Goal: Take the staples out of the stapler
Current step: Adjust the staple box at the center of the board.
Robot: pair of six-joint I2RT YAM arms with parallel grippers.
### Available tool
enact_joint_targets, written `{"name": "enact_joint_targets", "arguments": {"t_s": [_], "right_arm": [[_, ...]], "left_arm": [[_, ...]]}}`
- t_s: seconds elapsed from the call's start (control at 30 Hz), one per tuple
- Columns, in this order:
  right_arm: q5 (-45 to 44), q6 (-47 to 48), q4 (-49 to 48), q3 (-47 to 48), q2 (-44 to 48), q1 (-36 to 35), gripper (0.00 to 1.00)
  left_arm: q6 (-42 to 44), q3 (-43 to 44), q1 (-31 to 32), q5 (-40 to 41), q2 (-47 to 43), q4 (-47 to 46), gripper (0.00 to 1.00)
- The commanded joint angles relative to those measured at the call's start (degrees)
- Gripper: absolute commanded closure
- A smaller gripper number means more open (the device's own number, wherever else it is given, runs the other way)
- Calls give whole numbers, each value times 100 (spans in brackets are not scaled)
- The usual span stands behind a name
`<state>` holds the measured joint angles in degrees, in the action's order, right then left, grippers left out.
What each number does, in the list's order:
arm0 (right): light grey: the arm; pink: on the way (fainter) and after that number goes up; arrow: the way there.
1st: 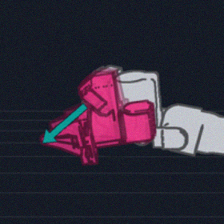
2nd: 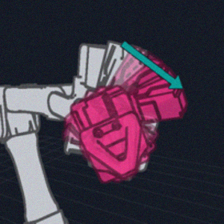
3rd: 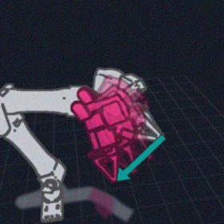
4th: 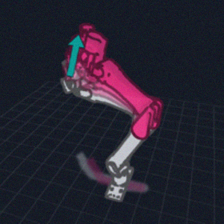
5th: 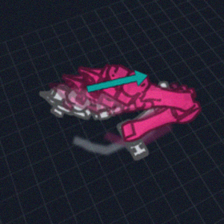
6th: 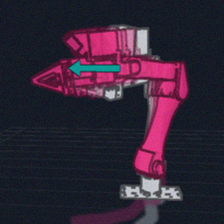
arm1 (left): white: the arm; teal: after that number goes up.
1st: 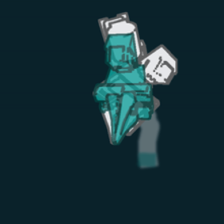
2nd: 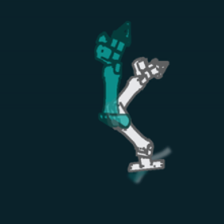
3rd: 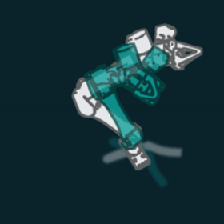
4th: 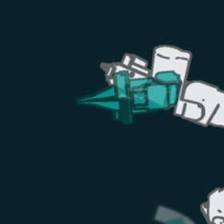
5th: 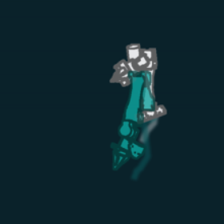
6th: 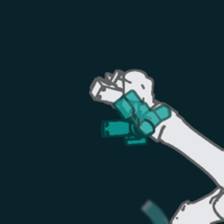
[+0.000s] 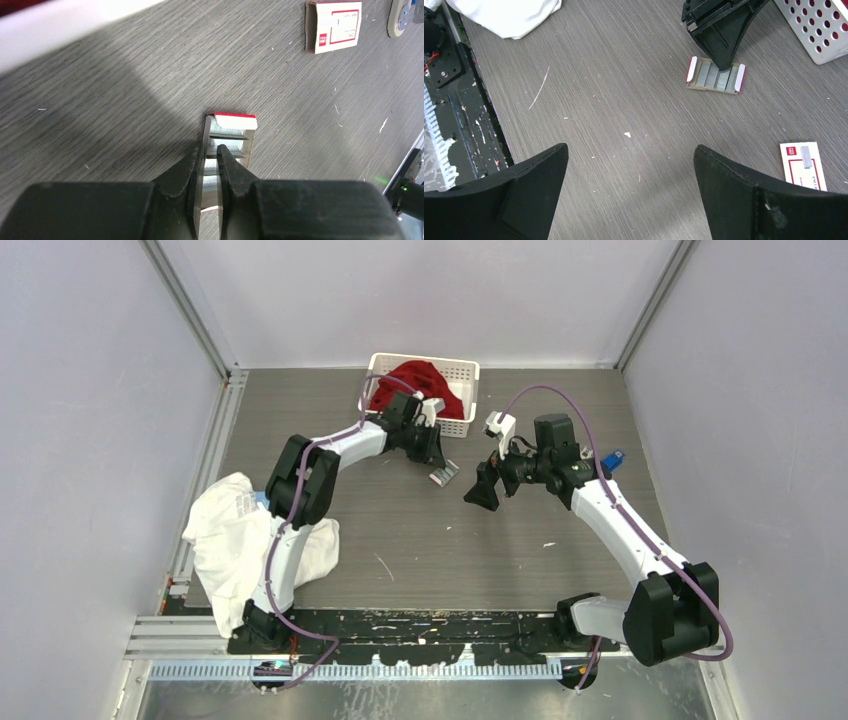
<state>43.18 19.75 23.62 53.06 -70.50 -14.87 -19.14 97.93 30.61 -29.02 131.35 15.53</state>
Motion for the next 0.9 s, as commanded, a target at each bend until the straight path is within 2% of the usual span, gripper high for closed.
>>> {"name": "enact_joint_targets", "arguments": {"t_s": [0.0,0.23,0.47,0.7,0.87], "right_arm": [[147,55,-160,111,102,7,0],[148,64,-149,116,105,9,0],[-19,249,8,213,133,102,0],[408,325,442,399,395,1019,0],[-48,75,303,330,709,1731,0]], "left_arm": [[230,72,-24,-235,12,-34,84],[234,-77,-20,-154,-131,-190,82],[-171,-936,-44,148,-974,-1077,68],[-832,-2902,-160,294,-2650,-2654,65],[-1265,-4657,-240,353,-3935,-3742,62]]}}
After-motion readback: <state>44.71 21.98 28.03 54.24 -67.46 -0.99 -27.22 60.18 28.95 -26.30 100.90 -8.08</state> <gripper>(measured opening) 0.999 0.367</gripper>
